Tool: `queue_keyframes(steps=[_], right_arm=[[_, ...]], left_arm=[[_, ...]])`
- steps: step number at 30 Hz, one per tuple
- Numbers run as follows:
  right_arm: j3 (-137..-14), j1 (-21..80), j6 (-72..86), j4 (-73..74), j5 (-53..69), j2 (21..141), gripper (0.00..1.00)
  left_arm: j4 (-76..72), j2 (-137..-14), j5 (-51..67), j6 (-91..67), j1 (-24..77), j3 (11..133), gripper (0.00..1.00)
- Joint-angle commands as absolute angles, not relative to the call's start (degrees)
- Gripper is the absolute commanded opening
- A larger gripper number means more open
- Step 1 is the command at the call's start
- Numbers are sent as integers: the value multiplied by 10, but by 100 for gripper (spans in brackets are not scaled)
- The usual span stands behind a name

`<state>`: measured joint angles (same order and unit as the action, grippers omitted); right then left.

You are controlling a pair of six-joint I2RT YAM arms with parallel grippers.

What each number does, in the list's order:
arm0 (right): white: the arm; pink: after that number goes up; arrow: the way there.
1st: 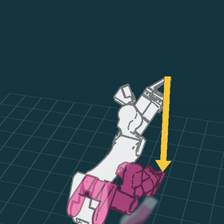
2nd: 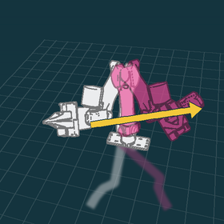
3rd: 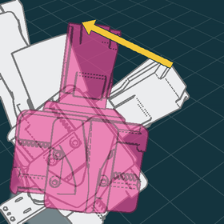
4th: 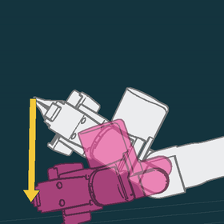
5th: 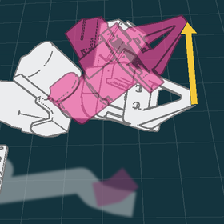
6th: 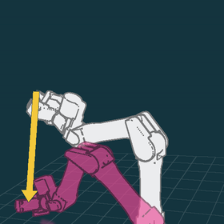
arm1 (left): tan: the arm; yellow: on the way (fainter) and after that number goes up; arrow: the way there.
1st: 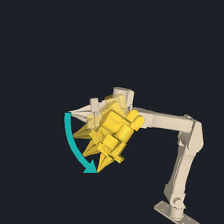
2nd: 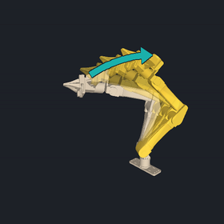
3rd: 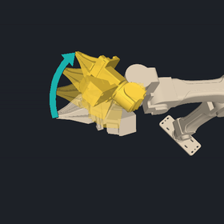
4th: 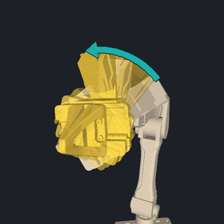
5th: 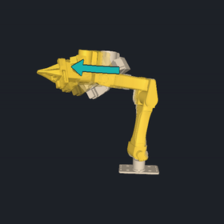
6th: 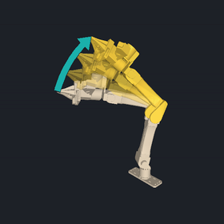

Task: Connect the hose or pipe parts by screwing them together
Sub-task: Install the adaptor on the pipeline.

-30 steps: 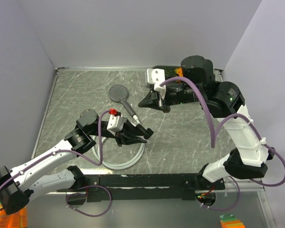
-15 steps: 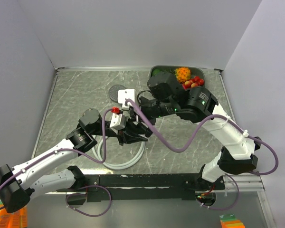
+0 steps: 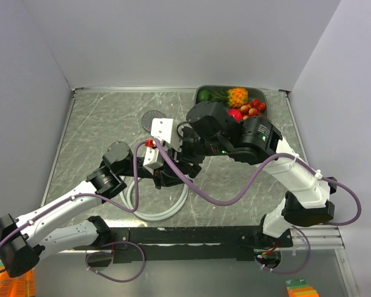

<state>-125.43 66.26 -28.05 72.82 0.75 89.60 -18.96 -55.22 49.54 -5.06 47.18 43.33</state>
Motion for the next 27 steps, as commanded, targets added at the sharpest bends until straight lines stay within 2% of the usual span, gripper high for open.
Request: queue_keyframes(steps=[1,3,6,8,16,23,27], right_arm=[[-1274,666,-265,732,-12,884,43],[-1270,667,-260,732,-10,881,45],[-1267,667,-248,720,-25,875,55],[-1255,667,-244,700,-37,866,57],[-1246,668,-209,678,-3,837,58],[-1229,670,-203,731,33,852,58],[-1234,671,-198,747,10,867,58]], left_arm=[[-233,-538,491,-47,471,437,1],[-231,-538,491,-47,471,437,1],[-227,-538,491,-40,471,437,1],[-228,-537,491,-35,471,433,1],[-226,-533,487,-32,471,431,1],[-224,-529,482,-30,471,430,1],[-224,-529,479,-31,471,432,1]])
